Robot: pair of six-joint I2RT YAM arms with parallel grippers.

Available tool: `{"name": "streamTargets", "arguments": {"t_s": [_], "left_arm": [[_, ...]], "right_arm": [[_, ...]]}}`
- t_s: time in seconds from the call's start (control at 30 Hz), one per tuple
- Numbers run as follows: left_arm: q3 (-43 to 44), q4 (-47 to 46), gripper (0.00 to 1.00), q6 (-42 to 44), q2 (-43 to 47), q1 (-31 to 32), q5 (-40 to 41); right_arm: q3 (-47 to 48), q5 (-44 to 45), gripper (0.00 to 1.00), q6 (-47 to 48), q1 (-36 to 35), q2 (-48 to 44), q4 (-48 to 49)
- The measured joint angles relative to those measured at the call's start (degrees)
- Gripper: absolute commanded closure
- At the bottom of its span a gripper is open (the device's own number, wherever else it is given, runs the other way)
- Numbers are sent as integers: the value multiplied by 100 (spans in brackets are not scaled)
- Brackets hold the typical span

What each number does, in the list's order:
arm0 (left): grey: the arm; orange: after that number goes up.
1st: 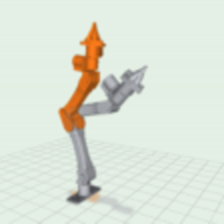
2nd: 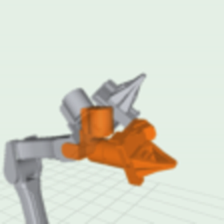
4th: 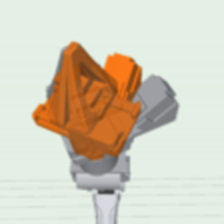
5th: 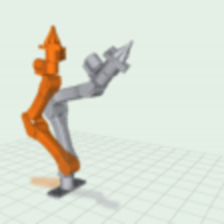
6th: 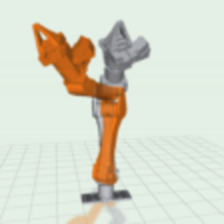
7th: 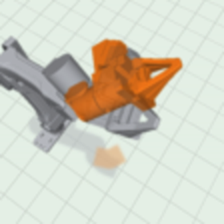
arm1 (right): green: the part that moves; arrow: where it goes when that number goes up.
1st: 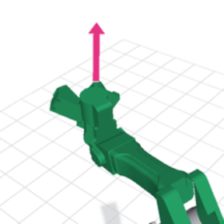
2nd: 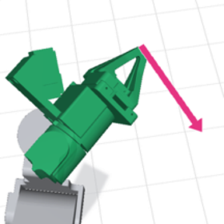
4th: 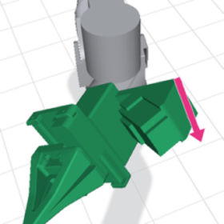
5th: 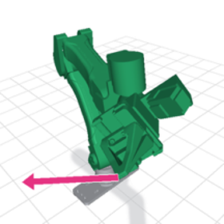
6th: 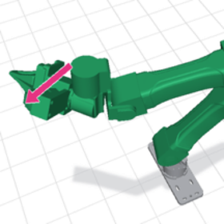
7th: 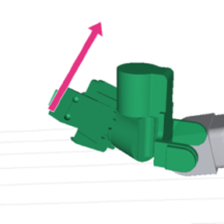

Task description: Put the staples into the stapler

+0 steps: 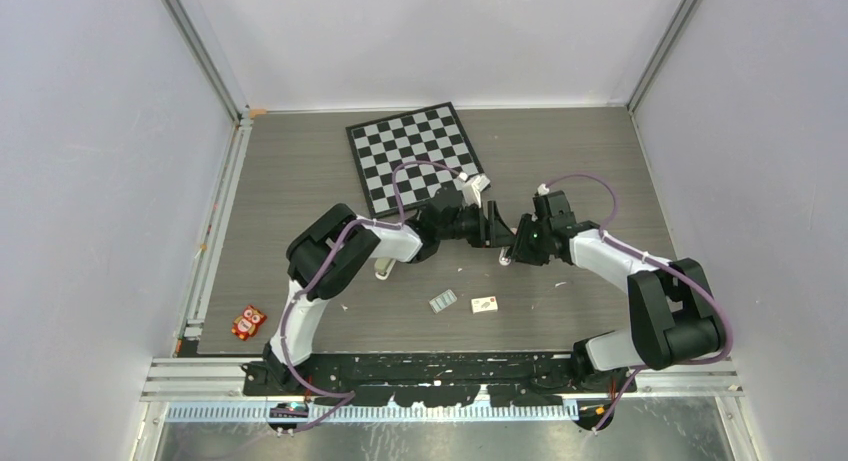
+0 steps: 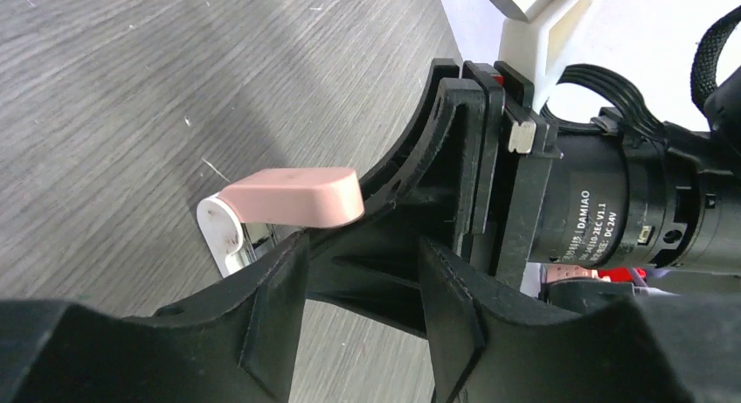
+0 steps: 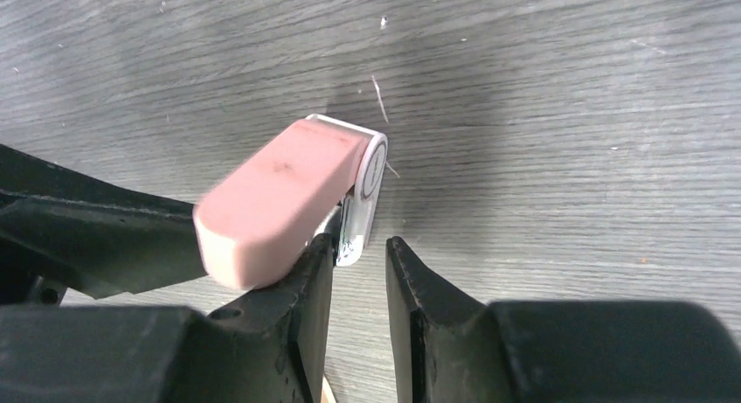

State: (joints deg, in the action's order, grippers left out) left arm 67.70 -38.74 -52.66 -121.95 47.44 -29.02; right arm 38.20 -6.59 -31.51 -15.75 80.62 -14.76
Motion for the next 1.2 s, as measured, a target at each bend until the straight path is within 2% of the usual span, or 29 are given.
{"name": "streamTargets", "arguments": {"t_s": [0.37, 0.5, 0.6, 0.8, 0.97, 1.2], "left_arm": [[-103, 293, 51, -72, 232, 131, 273], [-140, 938, 51, 234, 610, 146, 494], [-83, 1751, 51, 682, 1019, 190, 804], [769, 2627, 59, 1344, 1123, 208, 1047], [1464, 2660, 63, 1392, 675, 142, 898], [1650, 2389, 66, 1080, 385, 61, 579]], "right_arm": [[-28, -7, 66, 125, 11, -37, -57], [-33, -11, 66, 125, 11, -37, -46], [-39, -9, 67, 122, 11, -37, 4], [-57, -7, 66, 122, 11, -37, 63], [-61, 4, 67, 63, 31, -35, 74], [-61, 11, 66, -164, 136, -33, 66]]}}
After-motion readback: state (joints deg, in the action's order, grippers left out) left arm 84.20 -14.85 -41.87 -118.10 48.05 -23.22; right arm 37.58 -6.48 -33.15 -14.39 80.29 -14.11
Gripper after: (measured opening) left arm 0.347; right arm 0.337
